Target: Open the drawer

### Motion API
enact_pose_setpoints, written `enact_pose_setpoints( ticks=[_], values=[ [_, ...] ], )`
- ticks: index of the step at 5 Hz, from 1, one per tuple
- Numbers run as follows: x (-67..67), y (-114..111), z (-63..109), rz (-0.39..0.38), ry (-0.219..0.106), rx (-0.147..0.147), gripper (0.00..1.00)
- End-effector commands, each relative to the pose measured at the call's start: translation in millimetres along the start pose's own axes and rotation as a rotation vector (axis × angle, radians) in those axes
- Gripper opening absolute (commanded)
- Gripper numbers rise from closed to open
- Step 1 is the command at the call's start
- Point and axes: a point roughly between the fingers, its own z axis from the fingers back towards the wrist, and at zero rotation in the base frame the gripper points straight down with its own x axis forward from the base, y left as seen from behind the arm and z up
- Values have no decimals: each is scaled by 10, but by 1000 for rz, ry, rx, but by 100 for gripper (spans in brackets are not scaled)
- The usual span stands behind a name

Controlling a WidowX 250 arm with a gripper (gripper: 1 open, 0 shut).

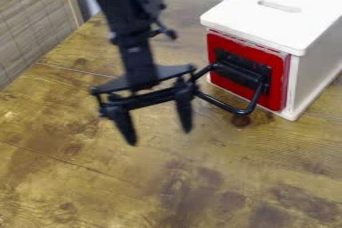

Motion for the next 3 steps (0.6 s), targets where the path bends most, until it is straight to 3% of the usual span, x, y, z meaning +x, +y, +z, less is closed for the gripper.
enact_pose_setpoints(
  ticks=[1, 2, 3],
  values=[
    [-37, -479, 165, 188, -40, -120, 100],
    [15, -779, 144, 368, -45, -179, 100],
    [146, -797, 134, 429, -66, -196, 100]
  ],
)
